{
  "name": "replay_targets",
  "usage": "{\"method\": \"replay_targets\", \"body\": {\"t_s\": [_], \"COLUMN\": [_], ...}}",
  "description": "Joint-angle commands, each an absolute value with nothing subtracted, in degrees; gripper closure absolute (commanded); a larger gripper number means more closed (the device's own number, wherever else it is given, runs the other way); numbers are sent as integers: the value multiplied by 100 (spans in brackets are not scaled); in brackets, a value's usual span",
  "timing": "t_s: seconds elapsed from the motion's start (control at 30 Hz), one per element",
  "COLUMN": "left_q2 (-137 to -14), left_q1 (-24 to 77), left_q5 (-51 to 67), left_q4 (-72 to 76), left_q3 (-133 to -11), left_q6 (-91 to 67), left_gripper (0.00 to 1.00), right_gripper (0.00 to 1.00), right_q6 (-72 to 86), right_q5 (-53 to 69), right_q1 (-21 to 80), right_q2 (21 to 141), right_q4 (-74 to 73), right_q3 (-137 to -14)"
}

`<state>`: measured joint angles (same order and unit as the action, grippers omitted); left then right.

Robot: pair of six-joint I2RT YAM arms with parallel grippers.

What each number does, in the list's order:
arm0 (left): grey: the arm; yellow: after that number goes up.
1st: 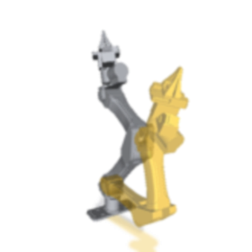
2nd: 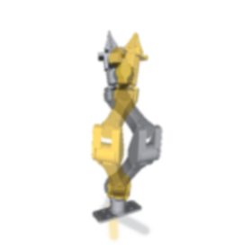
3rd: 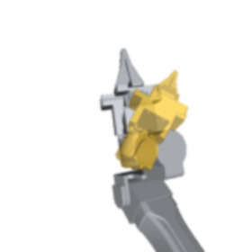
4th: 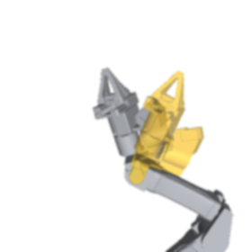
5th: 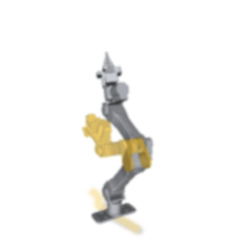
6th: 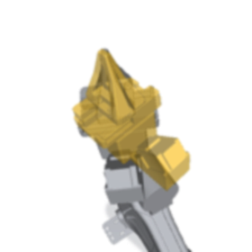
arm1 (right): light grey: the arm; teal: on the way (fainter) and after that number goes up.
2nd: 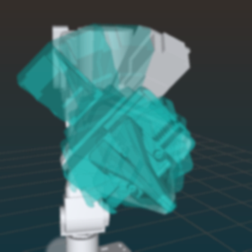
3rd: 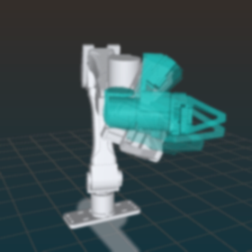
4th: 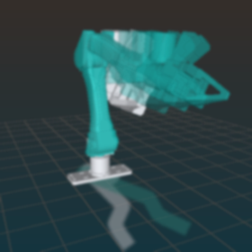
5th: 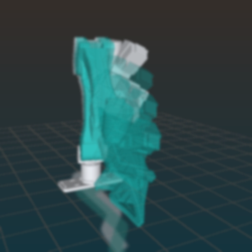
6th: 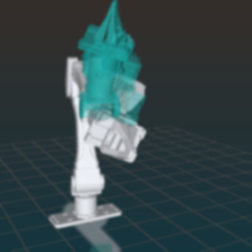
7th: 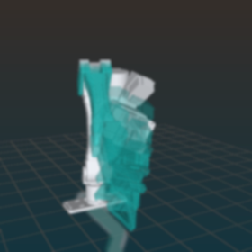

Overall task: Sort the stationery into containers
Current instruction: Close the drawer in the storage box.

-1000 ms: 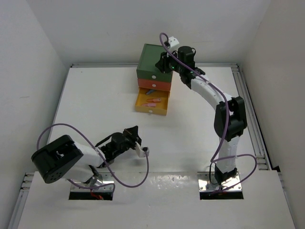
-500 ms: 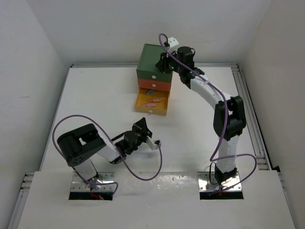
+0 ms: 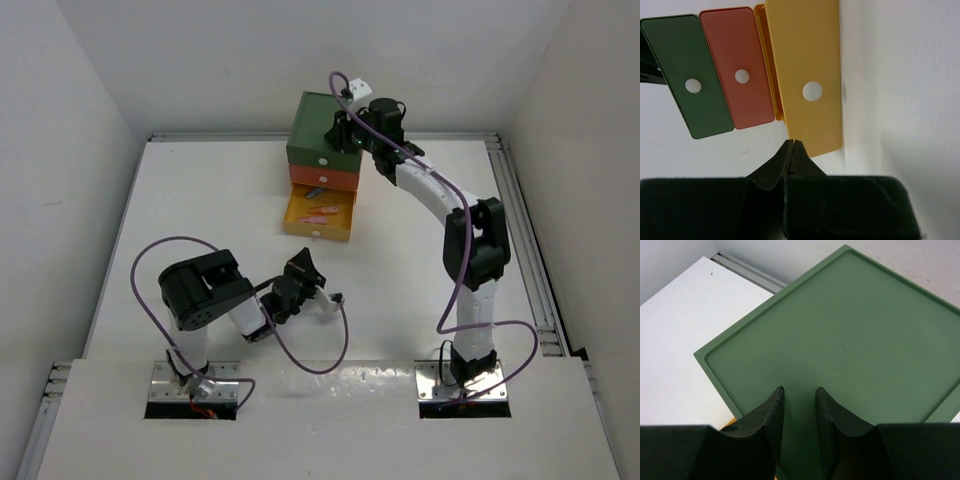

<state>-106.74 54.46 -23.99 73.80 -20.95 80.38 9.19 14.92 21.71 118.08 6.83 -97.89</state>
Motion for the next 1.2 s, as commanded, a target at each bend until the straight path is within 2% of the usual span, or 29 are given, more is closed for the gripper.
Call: {"method": "replay_targets", "body": {"t_s": [0.0,0.53,1.17], "left_q2": [-10836,-11355,-12260], "left_q1": [5493,5133,4421], "left_q5": [-2426,-2048,-1617], "left_q4": [8068,8051,7823], "left_q3": [-2258,-2584,-3805], "left_q6": [8007,7892,8060], "left_gripper": [100,100,100], "right_gripper": [69,70,72], "right_q6": [870,949,976], "right_q5": [1415,1573,1819], "right_q1": [2224,2250,2250], "right_q2": [11856,11690,11558], "right_q4": [852,686,484], "right_q3": [-10002,-9624,-9431]}}
